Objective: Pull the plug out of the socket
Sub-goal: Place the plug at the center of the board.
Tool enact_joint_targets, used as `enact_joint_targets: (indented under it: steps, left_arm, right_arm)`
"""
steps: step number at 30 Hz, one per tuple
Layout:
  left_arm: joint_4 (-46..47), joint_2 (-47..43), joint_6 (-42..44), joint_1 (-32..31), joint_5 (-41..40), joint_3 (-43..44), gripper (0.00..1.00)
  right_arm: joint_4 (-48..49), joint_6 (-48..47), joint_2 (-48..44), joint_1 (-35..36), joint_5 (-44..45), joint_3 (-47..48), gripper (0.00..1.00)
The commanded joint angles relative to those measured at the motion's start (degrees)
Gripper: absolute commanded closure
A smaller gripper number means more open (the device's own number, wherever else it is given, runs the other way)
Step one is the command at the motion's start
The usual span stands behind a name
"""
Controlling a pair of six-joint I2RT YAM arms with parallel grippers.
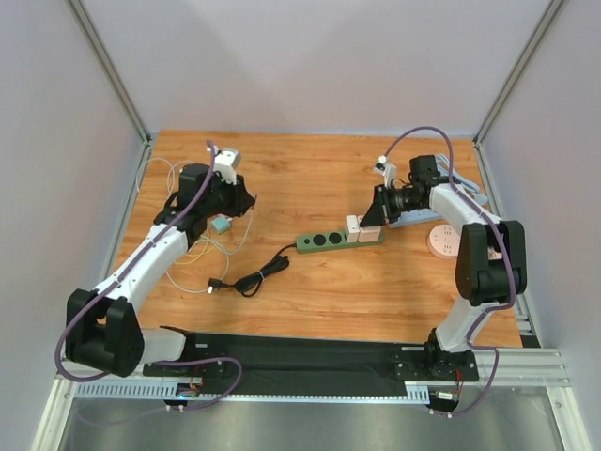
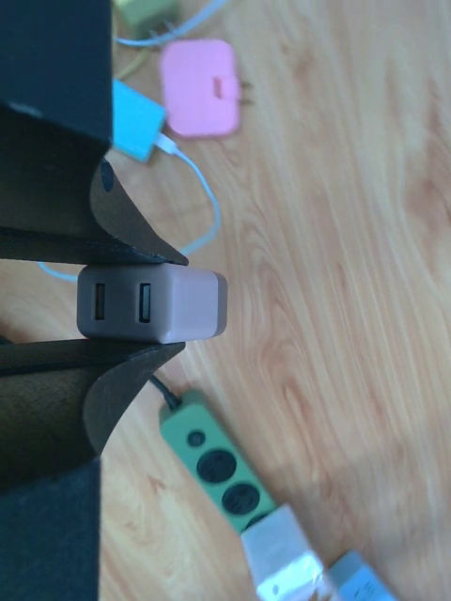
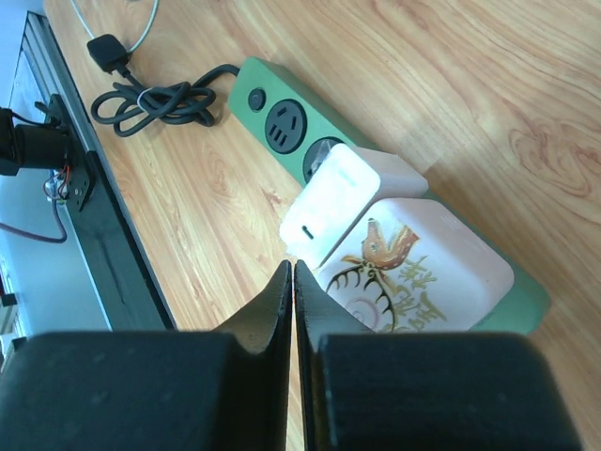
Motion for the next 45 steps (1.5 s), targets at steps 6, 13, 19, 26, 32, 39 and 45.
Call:
enact_joint_targets:
  steps: [6,13,19,26,32,39,45]
  left_arm:
    - [11.49,-0.06,-19.65,15.24,1.92,-8.82,1.00]
    - [17.21,6.35,-26.08,22.72,1.84,-11.65,1.00]
    - [16.51,11.98,-25.73,23.87,-0.45,-9.71,1.00]
    - [13.17,14.62,-23.97,24.83,-3.17,-7.87,0.76]
    - [12.11,14.62,-23.62,25.45,-4.66,-7.78,0.57]
    - [9.83,10.06,-21.77,25.45,-6.60,-7.07,0.30]
    - [7.02,3.64,-17.38,25.45,-6.61,-5.85,0.15]
  right_arm:
    - [-4.78,-8.30,-5.21,-0.21,-3.07,1.62,0.96]
    - [-5.31,-9.19,-7.23,-0.12,-2.71,1.44,0.95]
    - [-6.10,-10.15,-7.58,-0.29,-3.07,1.62,0.94]
    - [-6.36,-10.41,-8.02,-0.47,-3.15,1.62,0.93]
    - [-6.36,-10.42,-8.20,-0.56,-3.42,1.62,0.92]
    - [-6.45,-10.50,-8.37,-0.82,-3.42,1.62,0.92]
    - [-6.54,-11.03,-9.25,-1.00,-2.45,1.53,0.91]
